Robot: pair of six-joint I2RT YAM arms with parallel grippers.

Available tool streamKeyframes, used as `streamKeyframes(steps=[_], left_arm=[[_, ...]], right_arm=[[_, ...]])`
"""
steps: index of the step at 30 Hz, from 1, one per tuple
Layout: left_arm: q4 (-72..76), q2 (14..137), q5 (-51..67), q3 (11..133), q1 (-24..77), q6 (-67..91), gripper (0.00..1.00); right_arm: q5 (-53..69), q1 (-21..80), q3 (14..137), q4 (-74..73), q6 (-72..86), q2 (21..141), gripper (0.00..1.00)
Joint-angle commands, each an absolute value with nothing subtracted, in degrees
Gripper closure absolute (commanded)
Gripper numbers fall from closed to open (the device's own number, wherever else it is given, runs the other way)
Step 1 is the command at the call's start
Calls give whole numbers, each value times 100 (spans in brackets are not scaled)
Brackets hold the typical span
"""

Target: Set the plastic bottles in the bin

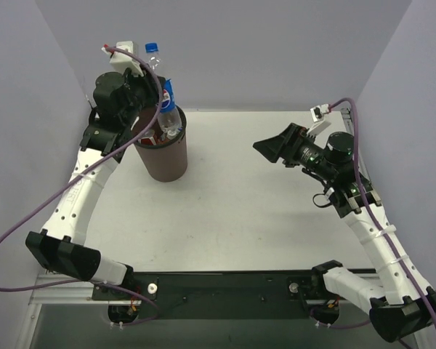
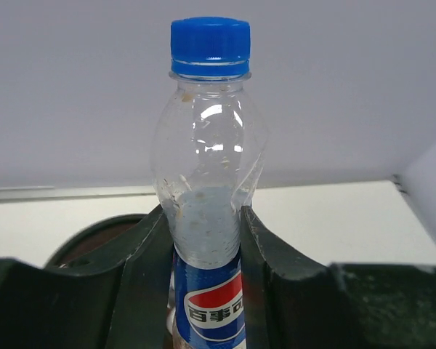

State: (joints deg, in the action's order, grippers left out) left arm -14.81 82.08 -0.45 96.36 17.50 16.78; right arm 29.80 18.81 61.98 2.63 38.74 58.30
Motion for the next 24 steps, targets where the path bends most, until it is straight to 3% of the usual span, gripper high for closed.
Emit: streamKeyframes(steps=[1,8,10,11,20,23,24], left_arm=[[-81,8516,-1731,9055,1714,565,94],[1161,8955,-2293,7981,1714,26,93],[1081,8982,-2233,7867,1723,26,87],[1107,8956,-2163,7797,1723,35,78],[1266,8807,-1961,7471,1714,-290,76],[1318,8702,-1794,7436,1723,-308,66],[1284,8684,-1749,7444,1714,-316,55]], right_arm=[[2865,1872,5994,27,3639,5520,22],[2918,1881,5652,26,3542,5423,22],[2918,1872,5581,26,3516,5414,22],[2909,1863,5572,26,3516,5423,23],[2892,1863,5493,26,3480,5449,22],[2874,1863,5458,26,3454,5414,22],[2874,1863,5458,26,3454,5423,22]])
